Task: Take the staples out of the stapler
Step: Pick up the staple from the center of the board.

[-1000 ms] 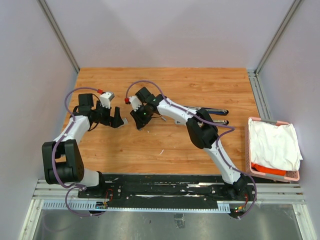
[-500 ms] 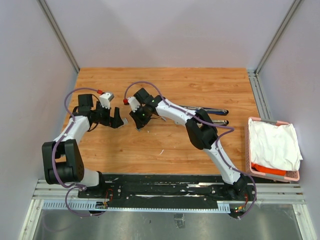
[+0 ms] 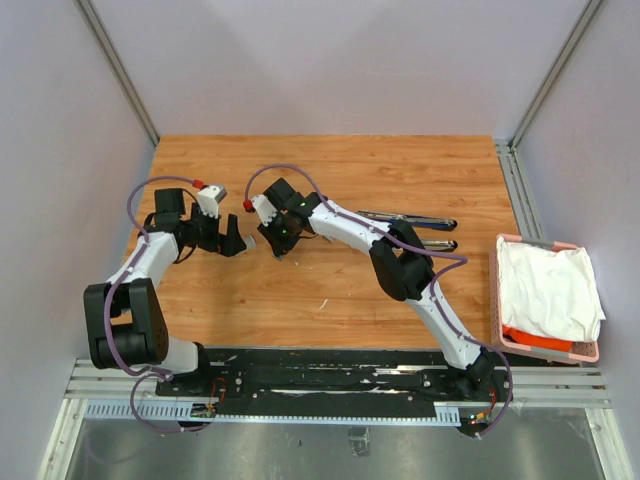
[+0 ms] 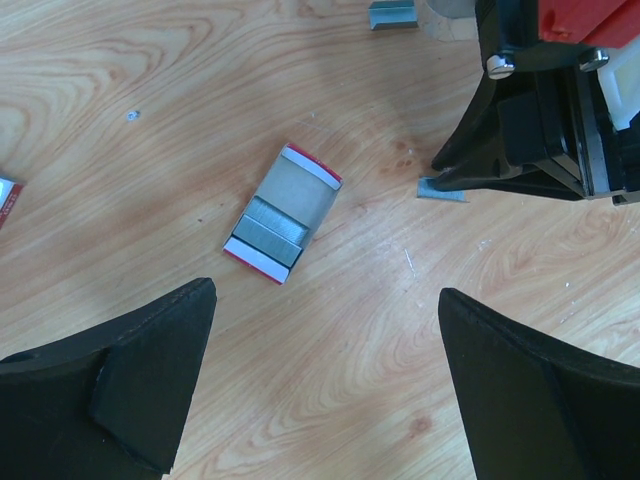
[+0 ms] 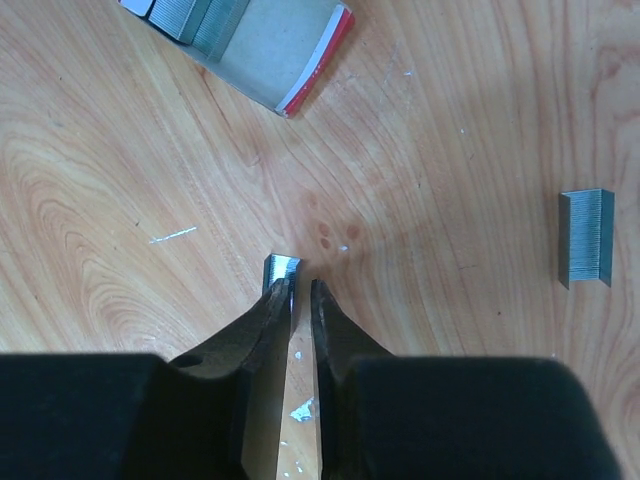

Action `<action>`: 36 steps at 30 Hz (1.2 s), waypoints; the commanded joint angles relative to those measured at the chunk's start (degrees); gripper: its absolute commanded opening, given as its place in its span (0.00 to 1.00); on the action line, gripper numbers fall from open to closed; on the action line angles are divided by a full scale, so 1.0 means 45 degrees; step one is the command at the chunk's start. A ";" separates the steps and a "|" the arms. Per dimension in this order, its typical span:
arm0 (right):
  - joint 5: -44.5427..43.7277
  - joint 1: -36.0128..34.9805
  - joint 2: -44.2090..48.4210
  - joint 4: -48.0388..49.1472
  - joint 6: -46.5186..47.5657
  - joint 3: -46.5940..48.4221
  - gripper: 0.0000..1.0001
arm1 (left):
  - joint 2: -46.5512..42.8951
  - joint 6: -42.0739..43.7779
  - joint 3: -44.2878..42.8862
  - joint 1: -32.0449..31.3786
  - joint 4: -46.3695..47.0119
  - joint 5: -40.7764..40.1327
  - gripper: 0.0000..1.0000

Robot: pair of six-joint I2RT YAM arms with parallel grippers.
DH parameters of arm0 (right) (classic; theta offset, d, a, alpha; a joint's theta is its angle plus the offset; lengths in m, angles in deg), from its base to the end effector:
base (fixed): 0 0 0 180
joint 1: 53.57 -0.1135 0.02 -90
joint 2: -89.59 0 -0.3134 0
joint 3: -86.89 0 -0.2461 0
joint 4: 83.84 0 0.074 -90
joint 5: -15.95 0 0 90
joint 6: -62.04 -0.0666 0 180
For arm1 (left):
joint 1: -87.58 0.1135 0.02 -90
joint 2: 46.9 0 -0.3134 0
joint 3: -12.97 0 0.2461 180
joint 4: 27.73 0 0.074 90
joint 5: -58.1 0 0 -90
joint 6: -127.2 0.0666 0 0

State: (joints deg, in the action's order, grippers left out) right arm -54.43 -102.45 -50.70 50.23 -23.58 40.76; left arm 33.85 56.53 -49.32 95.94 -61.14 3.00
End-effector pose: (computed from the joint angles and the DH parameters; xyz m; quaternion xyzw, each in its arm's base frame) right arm 0.3706 0.4586 0.1780 -0.4672 0.8091 0.2697 0.2332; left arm 0.2850 0.0034 0.2437 0.1837 0.8882 -0.2006 0.3704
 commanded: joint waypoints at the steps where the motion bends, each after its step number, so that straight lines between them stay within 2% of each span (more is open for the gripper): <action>1: -0.0624 -0.0300 -0.0370 -0.0823 0.0198 0.0116 0.14 | -0.0074 0.0177 0.0102 0.0193 0.0273 0.0344 0.98; 7: -0.0460 -0.0292 -0.0263 -0.0880 0.0216 0.0143 0.01 | -0.0042 0.0140 0.0112 0.0213 0.0350 0.0349 0.98; 16: -0.0087 -0.0175 0.0442 -0.0986 0.0072 0.0219 0.00 | 0.0460 -0.0171 -0.0393 0.0215 0.0906 -0.0100 0.98; 28: 0.0401 0.0567 0.1728 -0.0933 -0.0168 -0.0167 0.00 | 0.3700 -0.1819 -0.2056 0.0223 0.2806 0.0979 0.98; 36: 0.0634 0.1317 0.2412 -0.0911 -0.0193 -0.0445 0.00 | 0.4715 -0.2151 -0.2814 0.0183 0.2610 0.1466 0.98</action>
State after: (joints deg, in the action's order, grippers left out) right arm -52.93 -98.59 -43.07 47.02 -23.71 40.04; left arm 53.31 48.27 -60.30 96.47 -50.54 6.69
